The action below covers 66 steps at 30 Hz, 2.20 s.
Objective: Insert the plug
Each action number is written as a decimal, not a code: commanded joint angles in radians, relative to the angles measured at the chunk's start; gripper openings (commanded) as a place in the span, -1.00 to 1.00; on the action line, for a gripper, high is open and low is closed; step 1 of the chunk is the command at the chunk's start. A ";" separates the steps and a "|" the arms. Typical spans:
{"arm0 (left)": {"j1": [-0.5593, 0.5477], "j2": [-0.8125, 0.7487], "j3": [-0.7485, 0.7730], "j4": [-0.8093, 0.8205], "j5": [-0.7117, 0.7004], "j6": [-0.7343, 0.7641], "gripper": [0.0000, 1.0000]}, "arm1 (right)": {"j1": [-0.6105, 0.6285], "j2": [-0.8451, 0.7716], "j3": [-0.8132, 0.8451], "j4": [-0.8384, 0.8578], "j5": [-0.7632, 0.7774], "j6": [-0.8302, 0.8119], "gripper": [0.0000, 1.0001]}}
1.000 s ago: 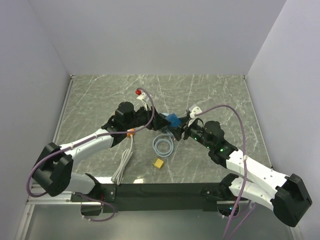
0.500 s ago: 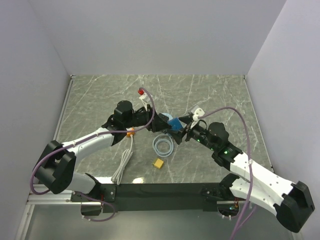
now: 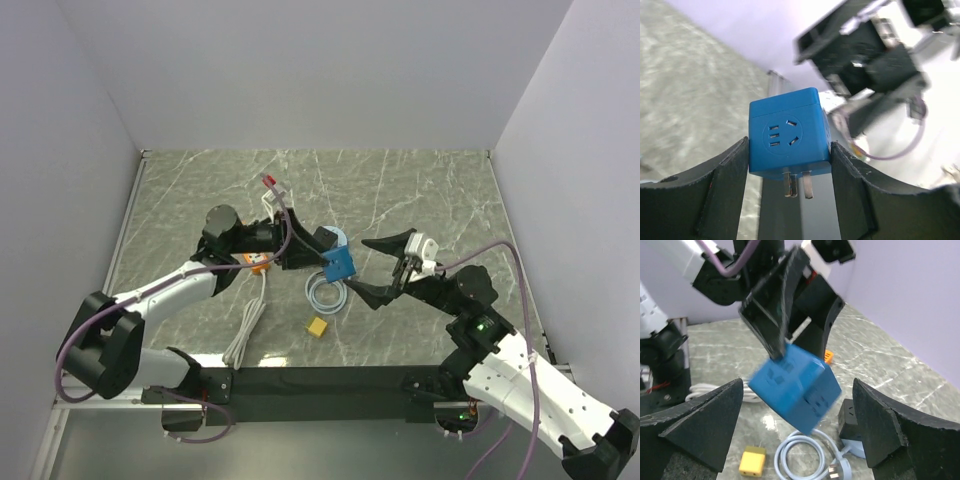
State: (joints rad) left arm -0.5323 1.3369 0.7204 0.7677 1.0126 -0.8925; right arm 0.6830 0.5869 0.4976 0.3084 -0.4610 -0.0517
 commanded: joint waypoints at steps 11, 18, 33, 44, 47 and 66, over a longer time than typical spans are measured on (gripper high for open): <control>-0.078 -0.186 -0.041 0.208 0.106 -0.191 -0.99 | 0.003 -0.101 -0.010 -0.037 -0.143 -0.123 0.97; -0.152 -0.209 -0.021 0.199 0.121 -0.214 -0.99 | 0.003 -0.088 0.025 -0.035 -0.335 -0.158 0.96; -0.195 -0.196 0.019 0.111 0.060 -0.146 -0.99 | 0.075 -0.036 0.024 0.096 -0.427 -0.097 0.92; -0.193 -0.205 -0.002 0.188 0.011 -0.175 -0.99 | 0.197 0.047 0.074 -0.006 -0.294 -0.145 0.74; -0.193 -0.208 -0.001 0.185 0.017 -0.177 -0.99 | 0.202 0.053 0.075 -0.006 -0.256 -0.145 0.48; -0.176 -0.326 0.054 -0.393 -0.408 0.288 0.99 | 0.161 0.061 0.174 -0.232 0.228 -0.131 -0.43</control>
State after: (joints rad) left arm -0.7128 1.0653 0.7364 0.5163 0.7975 -0.7620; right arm 0.8730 0.6762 0.6064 0.1238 -0.4206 -0.1928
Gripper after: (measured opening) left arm 0.982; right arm 0.670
